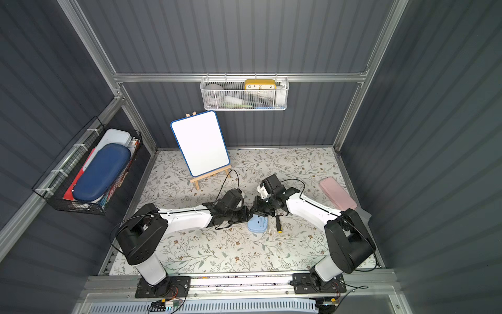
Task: Remove the battery from the alarm
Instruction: Remove the cover from the alarm.
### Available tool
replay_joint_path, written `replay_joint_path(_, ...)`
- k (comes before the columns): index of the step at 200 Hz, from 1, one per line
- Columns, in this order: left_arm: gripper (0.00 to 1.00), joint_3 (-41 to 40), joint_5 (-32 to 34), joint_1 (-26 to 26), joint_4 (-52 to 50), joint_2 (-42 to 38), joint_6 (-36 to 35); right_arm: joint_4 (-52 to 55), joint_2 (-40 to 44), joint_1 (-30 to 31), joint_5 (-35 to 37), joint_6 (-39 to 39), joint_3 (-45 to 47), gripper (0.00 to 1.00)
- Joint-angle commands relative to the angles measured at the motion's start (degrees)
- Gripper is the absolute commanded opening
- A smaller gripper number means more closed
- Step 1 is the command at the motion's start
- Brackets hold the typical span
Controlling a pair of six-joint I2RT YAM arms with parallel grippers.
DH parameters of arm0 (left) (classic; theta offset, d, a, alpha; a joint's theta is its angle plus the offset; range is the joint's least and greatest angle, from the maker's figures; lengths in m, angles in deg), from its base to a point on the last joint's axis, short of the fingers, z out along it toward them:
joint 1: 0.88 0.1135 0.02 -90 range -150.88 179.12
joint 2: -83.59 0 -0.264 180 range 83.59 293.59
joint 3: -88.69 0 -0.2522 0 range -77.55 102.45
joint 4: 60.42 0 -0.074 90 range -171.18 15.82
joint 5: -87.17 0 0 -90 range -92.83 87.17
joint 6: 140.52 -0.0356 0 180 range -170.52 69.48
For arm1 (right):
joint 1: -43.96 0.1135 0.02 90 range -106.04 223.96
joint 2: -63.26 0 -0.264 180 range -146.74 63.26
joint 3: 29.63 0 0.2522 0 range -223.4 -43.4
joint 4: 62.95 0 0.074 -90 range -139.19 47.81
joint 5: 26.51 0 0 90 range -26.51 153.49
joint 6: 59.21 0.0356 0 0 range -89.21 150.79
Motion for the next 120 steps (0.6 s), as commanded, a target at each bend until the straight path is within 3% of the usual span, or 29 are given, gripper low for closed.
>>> replay_joint_path(1, 0.24, -3.77, 0.24, -0.97, -12.09, 4.38, 1.11, 3.68, 1.51, -0.08, 3.56, -2.65, -1.14, 0.17)
replay_joint_path(49, 0.24, -4.67, 0.62, -0.87, -14.00, 2.75, 2.21, 12.97, 4.13, 1.75, 15.11, -7.10, 0.91, 0.22)
replay_joint_path(120, 0.26, -4.08, 2.26, -0.50, -15.62, 1.19, 1.33, 17.01, 0.24, 4.77, 19.30, -6.43, -2.38, 0.26)
